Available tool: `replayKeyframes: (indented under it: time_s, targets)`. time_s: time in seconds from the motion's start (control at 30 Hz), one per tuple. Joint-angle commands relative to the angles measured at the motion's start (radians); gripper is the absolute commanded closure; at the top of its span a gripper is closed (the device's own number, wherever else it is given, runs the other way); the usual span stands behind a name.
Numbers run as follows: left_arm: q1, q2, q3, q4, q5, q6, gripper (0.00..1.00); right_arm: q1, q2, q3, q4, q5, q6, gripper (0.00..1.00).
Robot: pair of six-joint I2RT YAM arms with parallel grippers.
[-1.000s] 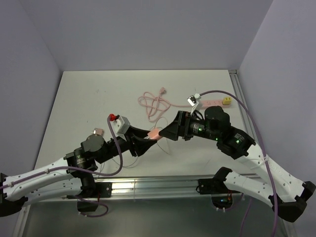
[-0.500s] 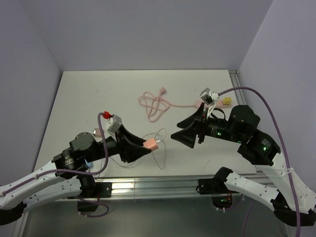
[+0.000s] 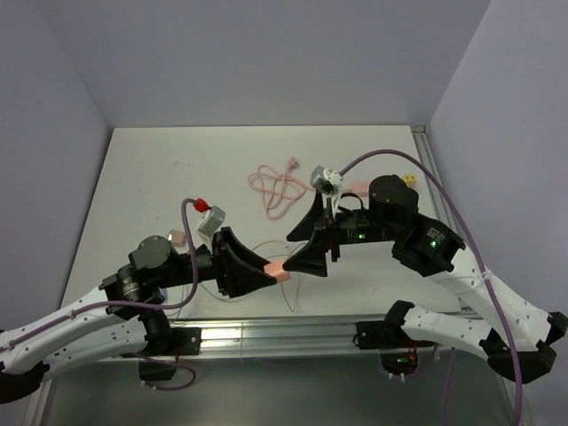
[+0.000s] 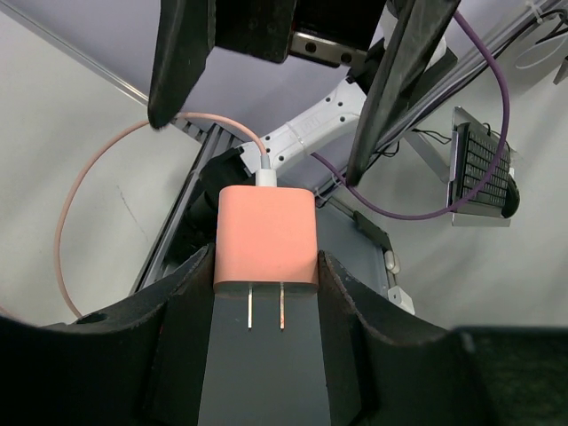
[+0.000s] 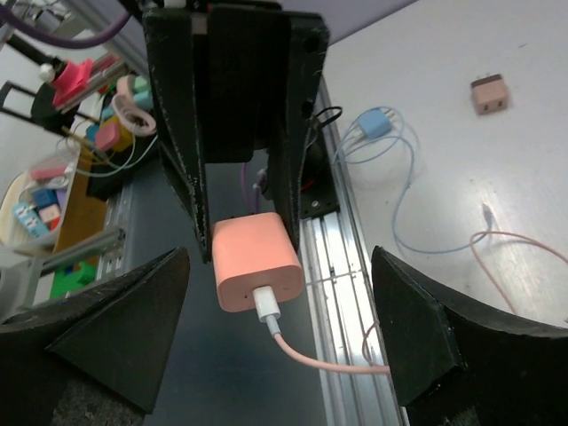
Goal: Insert the plug
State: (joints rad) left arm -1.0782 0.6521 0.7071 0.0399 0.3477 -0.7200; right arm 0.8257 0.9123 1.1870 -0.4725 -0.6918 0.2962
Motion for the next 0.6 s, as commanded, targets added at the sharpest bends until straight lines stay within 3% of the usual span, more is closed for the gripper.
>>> replayKeyframes:
  time_s: [0.0,0.57]
  targets:
    - [0.004,0.000,0.025,0.071,0.031,-0.012,1.00,0.044,0.017,0.014,0.032,-0.046,-0.037,0.10]
    - [0.004,-0.034,0.034,0.009,0.031,0.005,1.00,0.095,0.077,0.005,-0.077,-0.060,-0.120,0.16]
